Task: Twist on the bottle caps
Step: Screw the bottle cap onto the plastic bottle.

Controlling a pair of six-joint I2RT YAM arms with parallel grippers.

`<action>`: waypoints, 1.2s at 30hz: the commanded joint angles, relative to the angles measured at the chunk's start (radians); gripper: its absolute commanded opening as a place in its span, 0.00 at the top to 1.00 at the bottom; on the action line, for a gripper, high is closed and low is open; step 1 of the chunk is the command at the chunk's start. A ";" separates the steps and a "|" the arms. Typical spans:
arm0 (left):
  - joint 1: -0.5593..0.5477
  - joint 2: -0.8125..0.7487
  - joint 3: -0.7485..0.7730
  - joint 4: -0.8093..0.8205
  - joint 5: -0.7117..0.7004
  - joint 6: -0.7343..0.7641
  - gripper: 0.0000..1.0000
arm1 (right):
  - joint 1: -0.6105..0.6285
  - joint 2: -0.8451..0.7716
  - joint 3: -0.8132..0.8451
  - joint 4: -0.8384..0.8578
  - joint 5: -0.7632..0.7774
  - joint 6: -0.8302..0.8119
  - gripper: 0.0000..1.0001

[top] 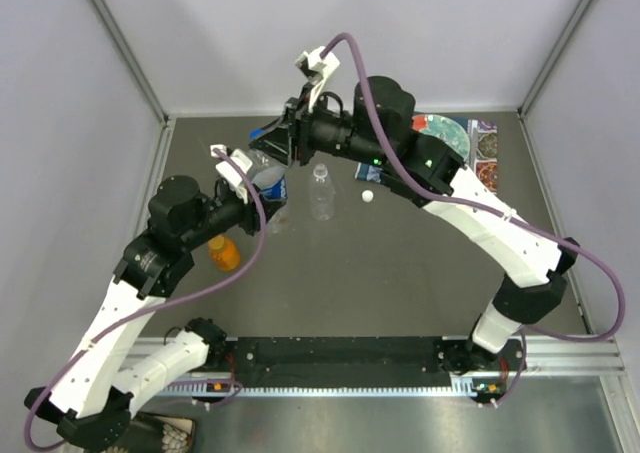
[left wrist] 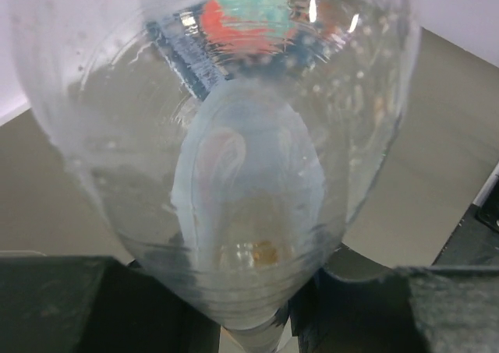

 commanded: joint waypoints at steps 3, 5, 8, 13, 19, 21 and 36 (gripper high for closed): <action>-0.005 -0.043 0.014 0.208 -0.072 0.053 1.00 | 0.147 0.133 0.211 -0.382 0.526 -0.007 0.99; -0.005 -0.044 0.002 0.210 -0.129 0.059 1.00 | 0.191 0.140 0.222 -0.384 0.668 -0.017 0.94; -0.003 -0.053 -0.016 0.213 -0.200 0.059 1.00 | 0.236 0.167 0.267 -0.381 0.796 -0.042 0.83; 0.003 -0.066 -0.047 0.213 -0.209 0.033 1.00 | 0.258 0.213 0.354 -0.373 0.858 -0.091 0.54; 0.020 -0.090 -0.076 0.205 -0.175 0.015 1.00 | 0.258 0.194 0.399 -0.320 0.801 -0.152 0.01; 0.024 -0.099 -0.081 0.202 -0.156 0.012 1.00 | 0.253 0.172 0.397 -0.304 0.728 -0.178 0.01; 0.046 -0.090 -0.078 0.201 0.048 0.000 1.00 | -0.040 -0.103 0.222 -0.283 -0.492 -0.209 0.01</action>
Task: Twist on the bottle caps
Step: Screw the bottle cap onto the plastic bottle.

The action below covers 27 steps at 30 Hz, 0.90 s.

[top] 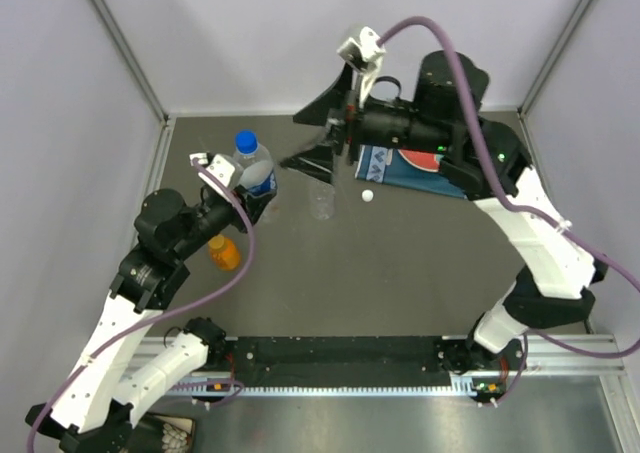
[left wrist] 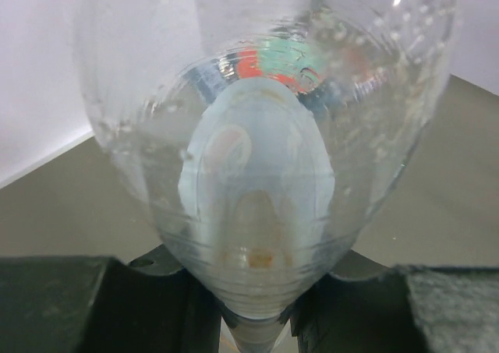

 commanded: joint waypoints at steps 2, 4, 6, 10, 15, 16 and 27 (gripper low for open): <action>0.008 0.016 0.025 0.051 0.247 -0.005 1.00 | -0.052 -0.082 -0.044 0.021 -0.485 -0.111 0.01; 0.008 0.033 0.034 0.044 0.502 -0.002 1.00 | -0.110 -0.069 -0.042 0.041 -0.585 -0.113 0.01; 0.008 0.053 0.044 0.048 0.765 -0.020 1.00 | -0.147 -0.053 -0.042 0.099 -0.720 -0.076 0.05; 0.005 0.085 0.051 0.115 1.019 -0.103 1.00 | -0.170 -0.007 -0.064 0.208 -0.871 -0.029 0.23; -0.006 0.122 0.076 0.134 1.109 -0.115 1.00 | -0.175 -0.001 -0.193 0.535 -0.981 0.217 0.36; -0.010 0.128 0.077 0.136 1.107 -0.114 1.00 | -0.175 0.006 -0.197 0.573 -0.990 0.250 0.37; -0.027 0.149 0.076 0.140 1.080 -0.100 1.00 | -0.172 0.085 -0.271 1.182 -1.043 0.747 0.42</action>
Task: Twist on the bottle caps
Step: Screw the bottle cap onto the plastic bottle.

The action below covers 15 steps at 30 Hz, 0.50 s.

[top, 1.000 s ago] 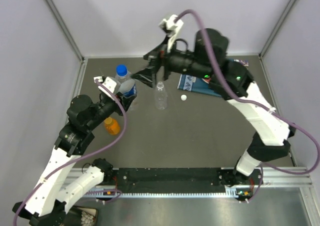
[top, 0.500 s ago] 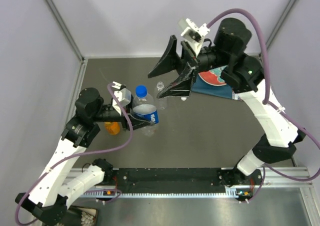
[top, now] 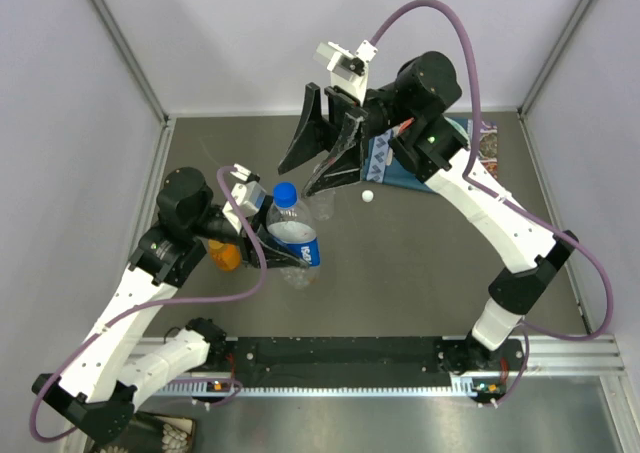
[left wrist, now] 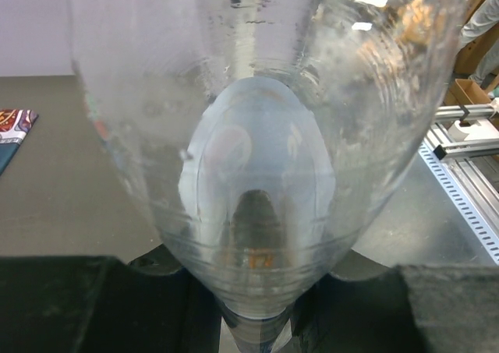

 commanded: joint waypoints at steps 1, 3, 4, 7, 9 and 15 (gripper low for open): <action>-0.005 0.001 0.030 0.048 0.007 0.006 1.00 | -0.004 0.016 -0.021 0.403 -0.055 0.283 0.42; -0.005 0.001 0.032 0.048 -0.007 0.009 1.00 | 0.007 0.020 -0.024 0.408 -0.060 0.305 0.44; -0.005 0.000 0.029 0.054 -0.012 0.009 1.00 | 0.009 0.020 -0.026 0.406 -0.058 0.306 0.44; -0.005 0.000 0.027 0.062 -0.033 0.008 1.00 | 0.022 0.031 -0.023 0.382 -0.055 0.296 0.46; -0.005 0.003 0.027 0.068 -0.035 0.006 1.00 | 0.026 0.039 0.000 0.320 -0.049 0.251 0.46; -0.005 0.007 0.026 0.074 -0.036 -0.003 1.00 | 0.050 0.086 0.052 0.231 -0.043 0.206 0.49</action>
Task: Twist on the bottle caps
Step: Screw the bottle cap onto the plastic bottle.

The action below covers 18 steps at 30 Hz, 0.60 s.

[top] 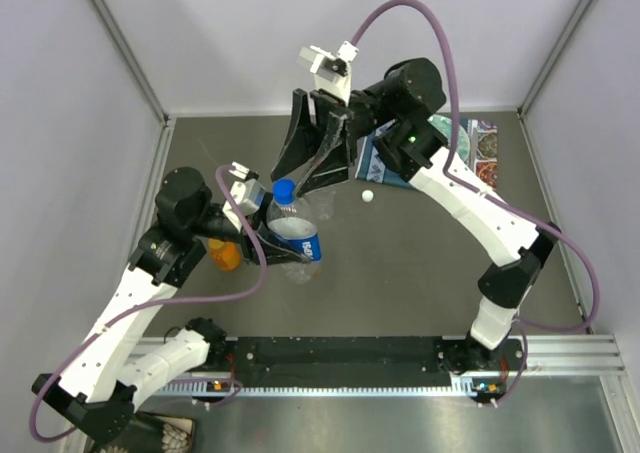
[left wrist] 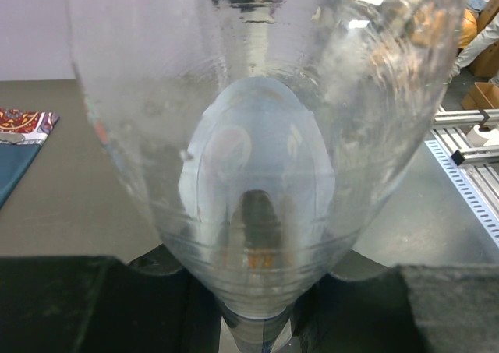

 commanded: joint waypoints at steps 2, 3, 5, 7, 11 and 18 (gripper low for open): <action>-0.004 0.004 0.023 0.050 0.001 -0.003 1.00 | 0.031 0.038 0.058 -0.023 -0.008 -0.018 0.51; -0.004 0.004 0.024 0.052 -0.003 -0.002 1.00 | 0.033 0.038 0.055 -0.018 -0.009 -0.016 0.52; -0.004 0.001 0.020 0.052 -0.013 0.001 1.00 | 0.034 0.035 0.046 -0.004 -0.012 -0.010 0.56; -0.004 0.001 0.014 0.052 -0.017 0.003 1.00 | 0.035 0.029 0.035 0.008 -0.006 -0.002 0.64; -0.004 -0.007 0.001 0.049 -0.040 0.006 1.00 | 0.036 0.017 0.015 0.022 -0.005 0.004 0.78; 0.005 -0.019 0.012 0.032 -0.141 0.038 1.00 | 0.035 -0.002 -0.049 0.022 0.003 -0.004 1.00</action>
